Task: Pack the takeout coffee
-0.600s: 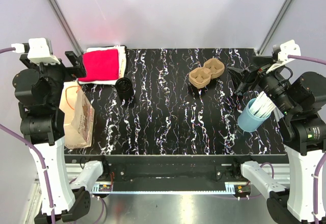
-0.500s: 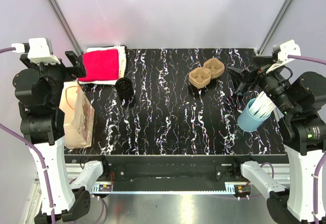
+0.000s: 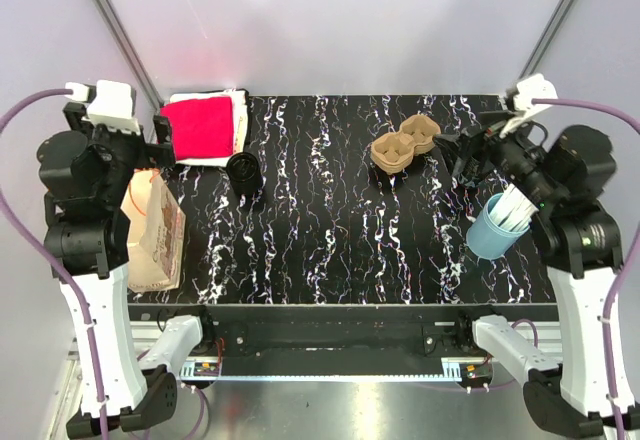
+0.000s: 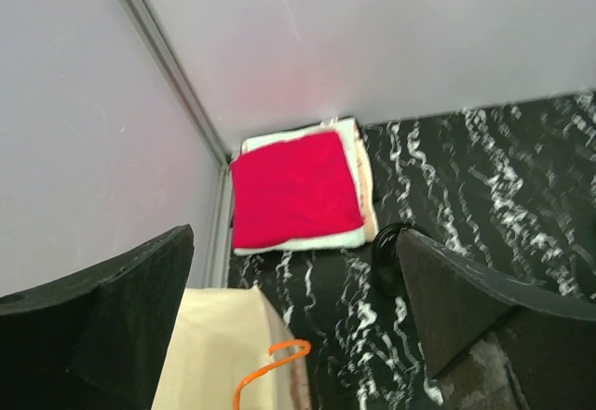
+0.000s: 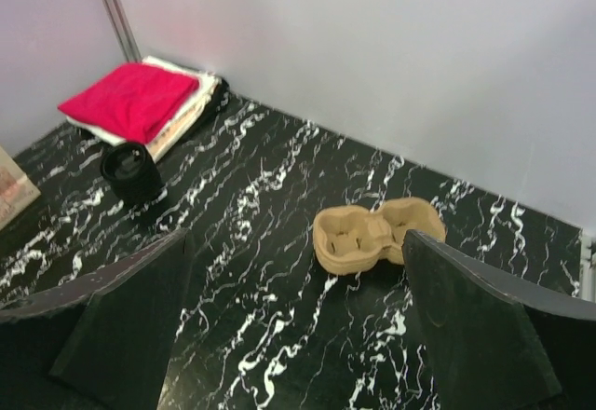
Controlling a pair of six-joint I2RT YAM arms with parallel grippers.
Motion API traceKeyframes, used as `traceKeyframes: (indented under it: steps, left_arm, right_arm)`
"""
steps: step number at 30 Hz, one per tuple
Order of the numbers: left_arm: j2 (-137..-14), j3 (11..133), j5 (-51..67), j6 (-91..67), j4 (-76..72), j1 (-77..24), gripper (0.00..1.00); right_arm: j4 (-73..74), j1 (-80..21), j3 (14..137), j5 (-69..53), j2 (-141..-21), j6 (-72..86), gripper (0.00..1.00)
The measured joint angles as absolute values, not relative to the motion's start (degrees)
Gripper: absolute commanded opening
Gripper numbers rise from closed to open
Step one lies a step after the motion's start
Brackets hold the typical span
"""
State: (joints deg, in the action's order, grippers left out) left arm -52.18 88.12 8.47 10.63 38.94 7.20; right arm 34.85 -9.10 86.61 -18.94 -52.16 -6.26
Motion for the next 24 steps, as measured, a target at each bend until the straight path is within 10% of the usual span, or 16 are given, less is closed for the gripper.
traceKeyframes:
  steps: [24]
  left_arm:
    - [-51.64,74.28,-5.19,19.31,47.99,7.66,0.96]
  right_arm:
    - [31.0,-9.1,76.42,-19.62,-54.5,-9.23,1.0]
